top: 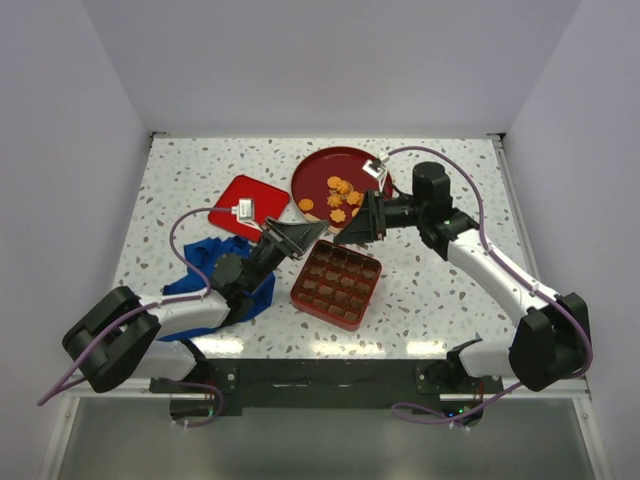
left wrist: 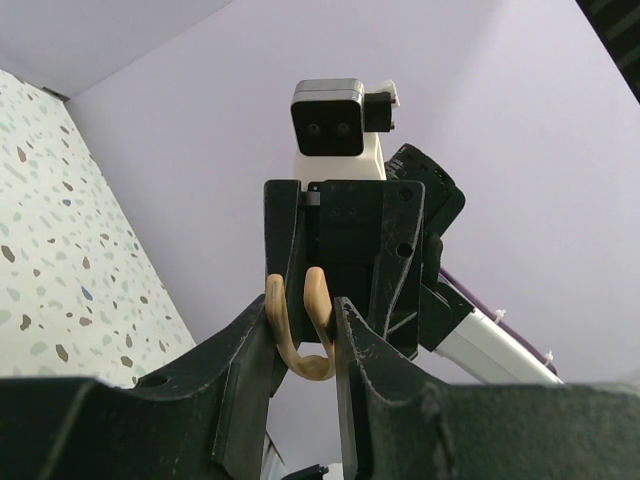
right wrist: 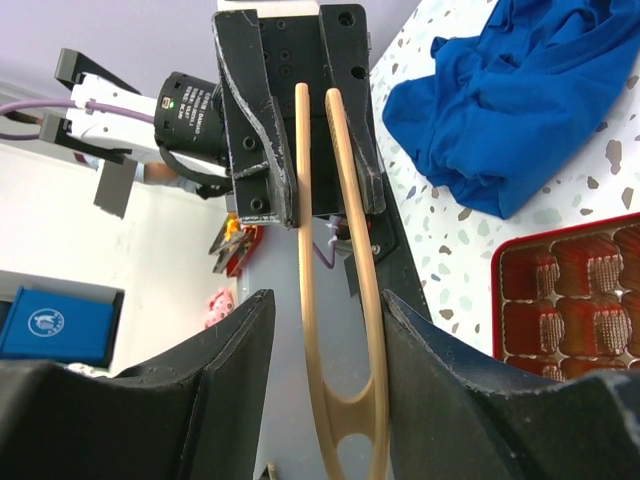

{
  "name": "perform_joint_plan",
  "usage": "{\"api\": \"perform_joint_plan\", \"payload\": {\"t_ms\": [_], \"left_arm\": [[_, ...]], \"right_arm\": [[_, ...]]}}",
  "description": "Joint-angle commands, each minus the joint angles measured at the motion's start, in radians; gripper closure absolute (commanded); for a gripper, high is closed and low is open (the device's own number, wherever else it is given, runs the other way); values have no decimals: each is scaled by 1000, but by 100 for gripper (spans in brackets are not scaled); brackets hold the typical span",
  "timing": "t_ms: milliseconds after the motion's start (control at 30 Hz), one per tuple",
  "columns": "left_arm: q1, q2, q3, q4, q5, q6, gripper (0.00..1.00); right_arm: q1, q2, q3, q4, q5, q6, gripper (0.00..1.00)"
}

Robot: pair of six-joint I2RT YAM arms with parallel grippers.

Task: Pack the cookies
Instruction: Pass from the left arm to the right

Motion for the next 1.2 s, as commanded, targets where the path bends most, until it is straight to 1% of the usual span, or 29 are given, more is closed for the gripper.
{"api": "perform_joint_plan", "payload": {"t_ms": [0, 233, 367, 500, 533, 567, 667, 733, 767, 833, 933, 967, 1033, 1067, 1133, 1167], "left_arm": [[-3, -10, -11, 109, -37, 9, 67], [-5, -9, -11, 109, -40, 8, 66], [-6, -12, -12, 109, -42, 8, 65], [-8, -12, -12, 109, -43, 8, 63], [-6, -10, -14, 109, -42, 9, 63], [-6, -10, -12, 107, -43, 9, 62], [-6, -15, -15, 106, -45, 9, 60], [-6, -18, -15, 103, -46, 9, 56], [-6, -21, -17, 98, -48, 9, 52], [-6, -25, -18, 92, -51, 12, 49], [-6, -44, -26, 73, -55, 17, 42], [-6, -56, -28, 60, -60, 18, 29], [-6, -76, -37, 40, -75, 32, 20], [-8, -100, -44, 18, -81, 38, 12], [-6, -133, -52, -15, -101, 64, 6], [-5, -174, -60, -63, -111, 75, 4]], "right_arm": [[-4, 2, -2, 66, -7, 40, 51], [-5, -1, -11, 72, -9, 46, 53], [-5, 1, -11, 72, -6, 44, 51], [-7, -1, -11, 71, -6, 46, 51], [-7, 1, -11, 71, -6, 46, 52], [-7, 2, -11, 71, -6, 46, 57], [-8, 1, -9, 74, -6, 46, 64], [-10, 1, -8, 72, -4, 44, 65], [-11, 1, -8, 72, -4, 44, 66], [-19, -1, -5, 71, -6, 38, 66], [-30, -2, 4, 57, -6, 26, 67], [-33, -4, 7, 49, -6, 18, 67], [-36, -7, 15, 25, -4, -6, 67], [-39, -8, 17, 16, -4, -14, 68], [-41, -10, 23, -1, -1, -45, 68], [-42, -13, 26, -27, -1, -55, 69]]}}
